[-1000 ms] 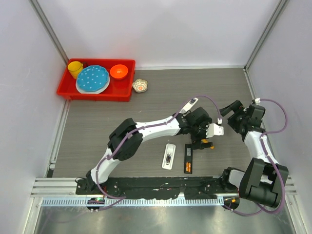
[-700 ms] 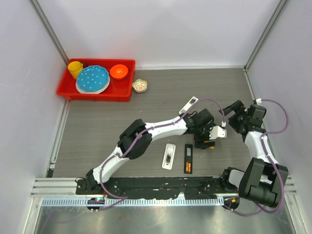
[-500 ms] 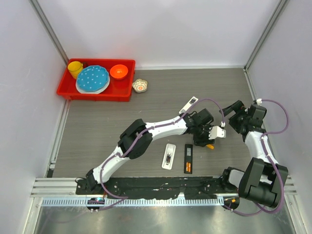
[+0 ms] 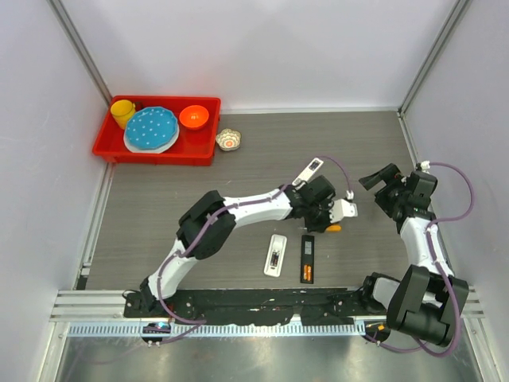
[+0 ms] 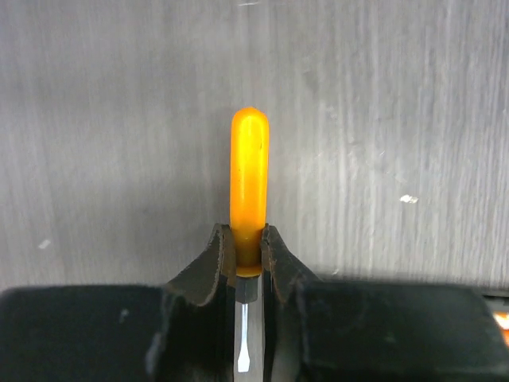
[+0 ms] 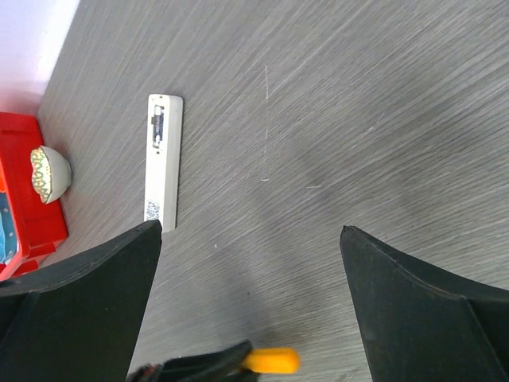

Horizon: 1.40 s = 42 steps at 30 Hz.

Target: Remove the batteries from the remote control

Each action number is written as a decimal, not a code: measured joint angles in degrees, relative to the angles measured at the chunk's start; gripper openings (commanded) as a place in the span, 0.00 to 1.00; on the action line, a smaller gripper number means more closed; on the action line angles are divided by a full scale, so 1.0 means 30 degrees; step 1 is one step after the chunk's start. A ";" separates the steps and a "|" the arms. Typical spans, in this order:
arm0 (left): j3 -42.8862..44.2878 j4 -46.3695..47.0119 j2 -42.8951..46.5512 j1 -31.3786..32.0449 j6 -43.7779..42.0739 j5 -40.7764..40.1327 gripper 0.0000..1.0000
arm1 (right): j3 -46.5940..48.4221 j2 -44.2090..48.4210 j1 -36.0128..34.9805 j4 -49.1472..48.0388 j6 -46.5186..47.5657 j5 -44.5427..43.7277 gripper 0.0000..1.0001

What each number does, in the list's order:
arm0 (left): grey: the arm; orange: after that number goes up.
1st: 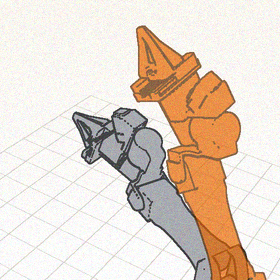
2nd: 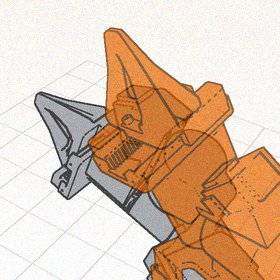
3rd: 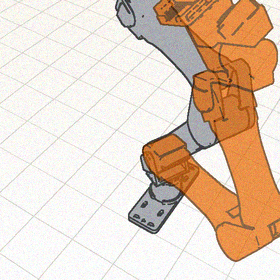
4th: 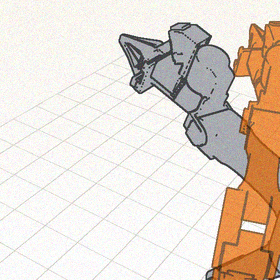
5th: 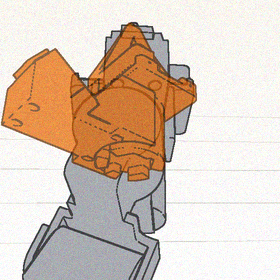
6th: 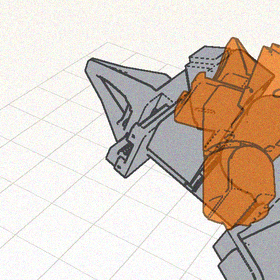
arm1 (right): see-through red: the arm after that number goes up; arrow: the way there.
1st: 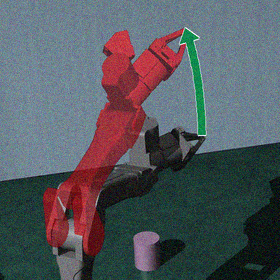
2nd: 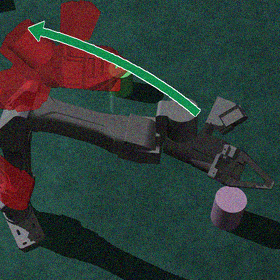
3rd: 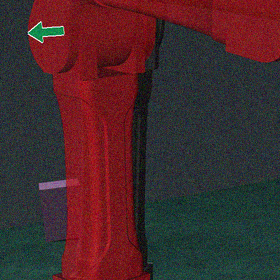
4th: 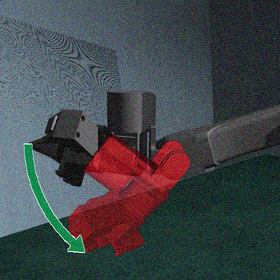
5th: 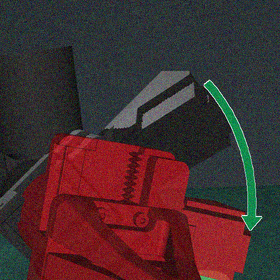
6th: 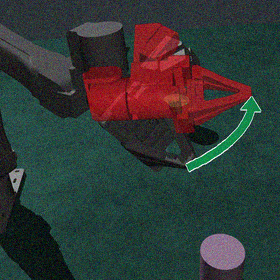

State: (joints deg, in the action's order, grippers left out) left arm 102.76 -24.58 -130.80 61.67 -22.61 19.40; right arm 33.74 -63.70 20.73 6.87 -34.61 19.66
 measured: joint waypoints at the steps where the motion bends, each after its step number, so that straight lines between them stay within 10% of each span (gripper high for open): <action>1: -0.0721 0.0437 0.0576 -0.0277 0.0561 -0.0058 0.00 | 0.0000 0.0255 0.0007 0.0109 0.0000 0.0000 1.00; 14: -0.9981 0.7970 1.0418 -0.7715 1.0455 0.2135 0.00 | 0.0182 0.2149 -0.0466 0.0466 0.0073 0.2178 1.00; 21: -1.7959 1.2560 1.5285 -1.2043 1.7056 0.3351 0.00 | 0.0860 0.1457 -0.6885 -0.0306 -0.0583 0.1756 1.00; 31: -1.9744 0.8612 2.1770 -1.2378 1.7711 -0.1173 0.00 | 0.2572 -0.3395 -1.5839 -0.4641 -0.3067 0.0073 0.84; 42: -2.0480 0.4867 2.3030 -1.2320 1.7201 -0.2761 0.00 | 0.6608 -0.8400 -2.0232 -0.8633 -0.4772 -0.0262 0.74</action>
State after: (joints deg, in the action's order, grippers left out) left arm 41.32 -9.98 -61.71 24.71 28.99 11.11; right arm 53.56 -88.90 -39.97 -19.03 -48.93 18.87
